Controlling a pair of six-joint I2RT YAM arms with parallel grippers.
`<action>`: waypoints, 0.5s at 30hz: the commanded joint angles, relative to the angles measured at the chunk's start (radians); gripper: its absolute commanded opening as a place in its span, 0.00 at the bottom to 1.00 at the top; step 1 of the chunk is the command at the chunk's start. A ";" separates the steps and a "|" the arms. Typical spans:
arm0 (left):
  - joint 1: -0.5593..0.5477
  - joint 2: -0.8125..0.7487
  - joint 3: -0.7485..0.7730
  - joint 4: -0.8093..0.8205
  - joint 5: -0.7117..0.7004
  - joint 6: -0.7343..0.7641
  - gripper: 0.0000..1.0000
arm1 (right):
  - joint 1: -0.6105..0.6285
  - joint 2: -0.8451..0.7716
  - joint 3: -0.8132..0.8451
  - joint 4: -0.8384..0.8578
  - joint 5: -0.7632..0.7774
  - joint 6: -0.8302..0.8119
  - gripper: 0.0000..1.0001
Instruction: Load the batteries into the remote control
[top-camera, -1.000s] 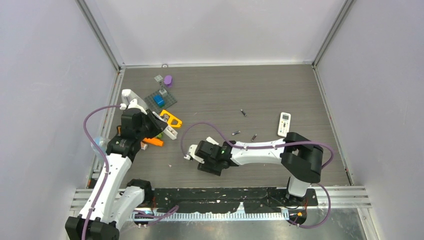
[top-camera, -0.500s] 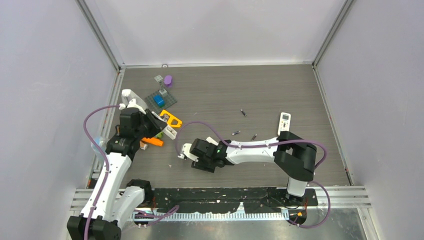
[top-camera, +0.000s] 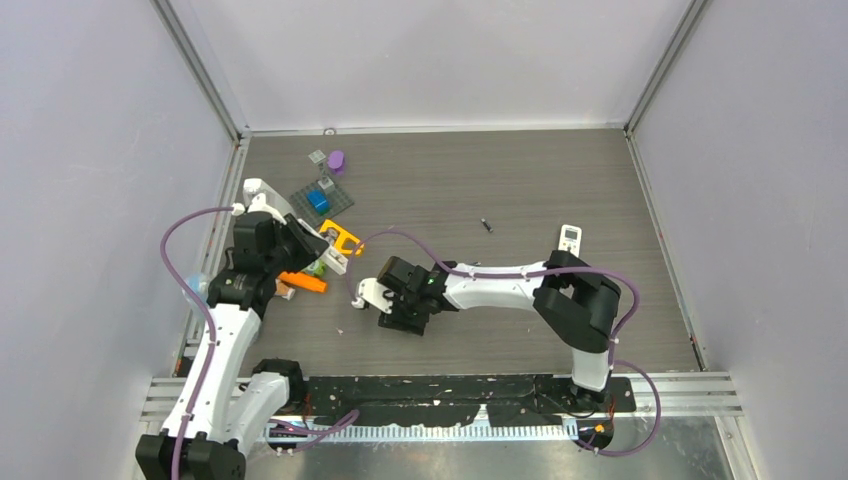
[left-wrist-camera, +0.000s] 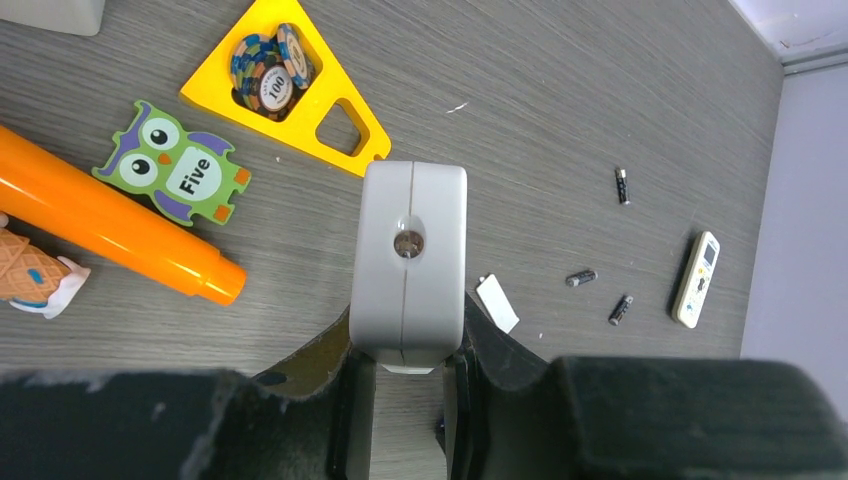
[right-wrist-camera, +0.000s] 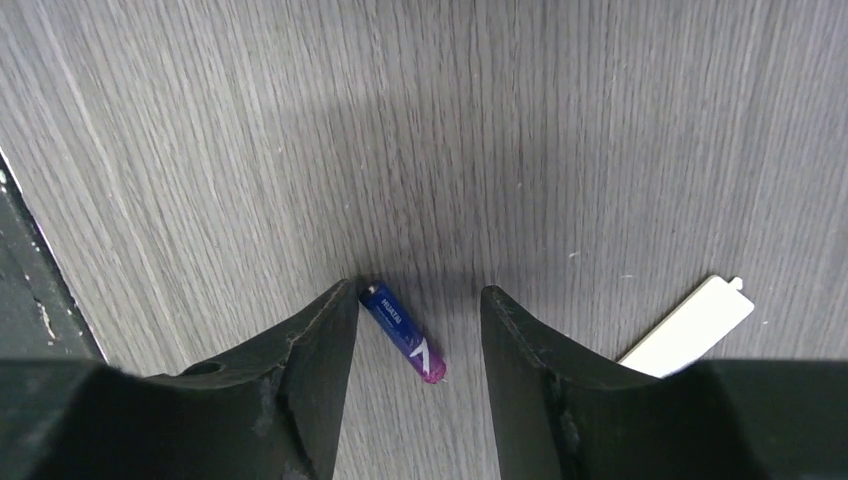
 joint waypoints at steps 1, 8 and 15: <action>0.011 -0.006 0.042 0.012 0.003 0.025 0.00 | -0.038 0.016 0.006 -0.073 -0.078 -0.024 0.49; 0.012 0.005 0.040 0.018 0.011 0.024 0.00 | -0.057 -0.005 -0.014 -0.083 -0.088 -0.016 0.61; 0.015 0.005 0.035 0.020 0.017 0.025 0.00 | -0.057 0.005 -0.036 -0.091 -0.089 -0.004 0.43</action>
